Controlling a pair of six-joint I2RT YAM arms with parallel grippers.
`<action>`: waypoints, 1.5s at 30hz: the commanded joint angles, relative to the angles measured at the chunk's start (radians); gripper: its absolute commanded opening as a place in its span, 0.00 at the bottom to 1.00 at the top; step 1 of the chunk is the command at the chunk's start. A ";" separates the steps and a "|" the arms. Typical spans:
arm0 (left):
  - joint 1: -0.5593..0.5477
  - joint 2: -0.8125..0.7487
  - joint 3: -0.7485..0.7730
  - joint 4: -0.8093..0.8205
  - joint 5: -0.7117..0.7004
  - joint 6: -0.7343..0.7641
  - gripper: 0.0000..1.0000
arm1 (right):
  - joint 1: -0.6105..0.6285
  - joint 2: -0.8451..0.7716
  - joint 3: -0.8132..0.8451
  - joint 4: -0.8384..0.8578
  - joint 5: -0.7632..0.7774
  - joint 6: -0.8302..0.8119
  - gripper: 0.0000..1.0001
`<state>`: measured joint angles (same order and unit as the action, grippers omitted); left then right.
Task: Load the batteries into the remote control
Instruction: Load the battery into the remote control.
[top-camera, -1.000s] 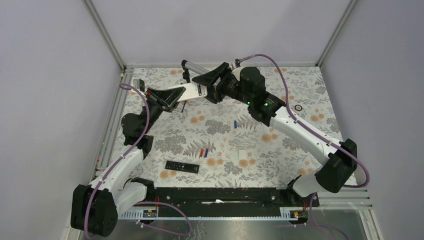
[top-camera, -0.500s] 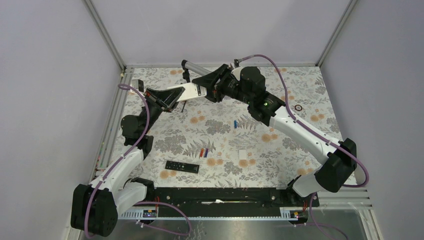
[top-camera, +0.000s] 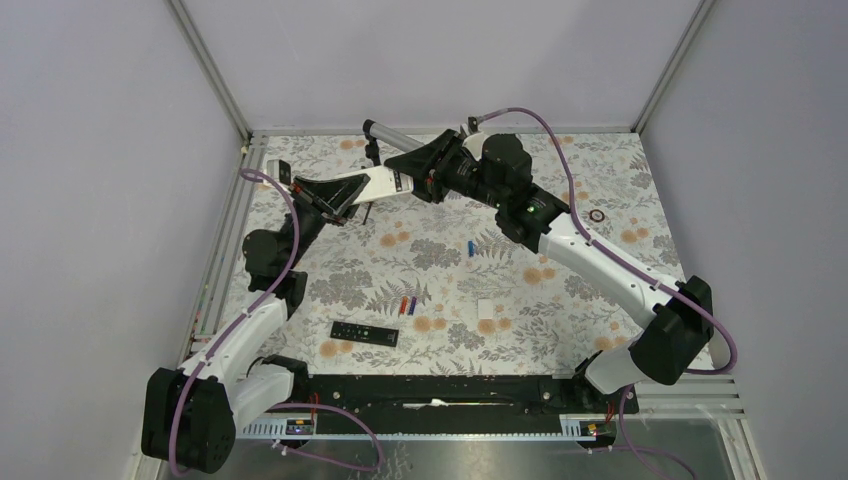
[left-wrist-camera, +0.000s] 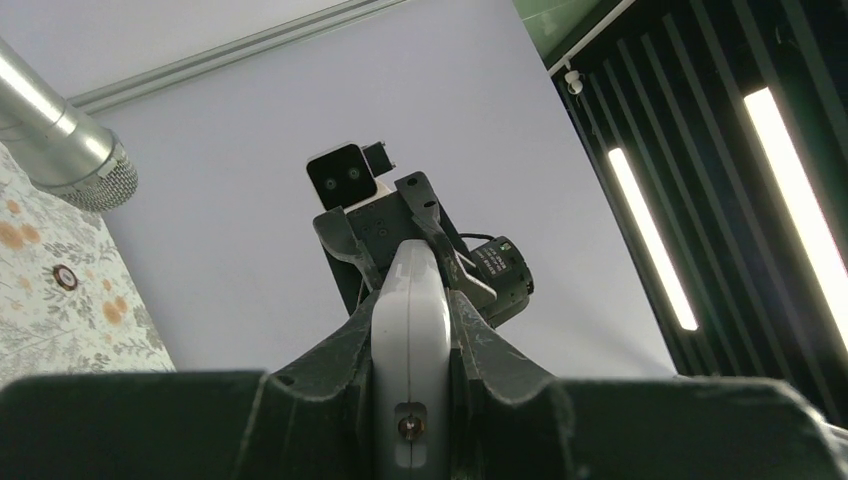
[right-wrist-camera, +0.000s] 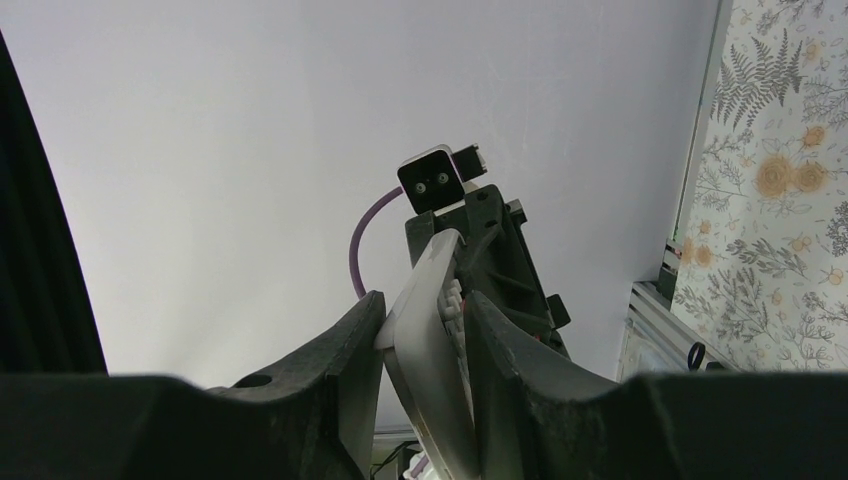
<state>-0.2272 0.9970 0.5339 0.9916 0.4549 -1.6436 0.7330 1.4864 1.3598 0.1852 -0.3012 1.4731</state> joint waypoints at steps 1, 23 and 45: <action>0.000 -0.020 0.046 0.066 -0.062 -0.061 0.00 | -0.004 -0.013 -0.009 0.025 -0.031 -0.020 0.37; 0.005 -0.022 0.105 0.035 -0.106 -0.110 0.00 | -0.003 -0.061 -0.087 0.001 -0.060 -0.054 0.33; 0.021 -0.044 0.124 -0.084 -0.093 -0.224 0.00 | -0.003 -0.034 -0.043 -0.158 0.018 -0.176 0.52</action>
<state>-0.2337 0.9836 0.5758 0.7982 0.4709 -1.8011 0.7265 1.4406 1.3022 0.1474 -0.2947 1.3647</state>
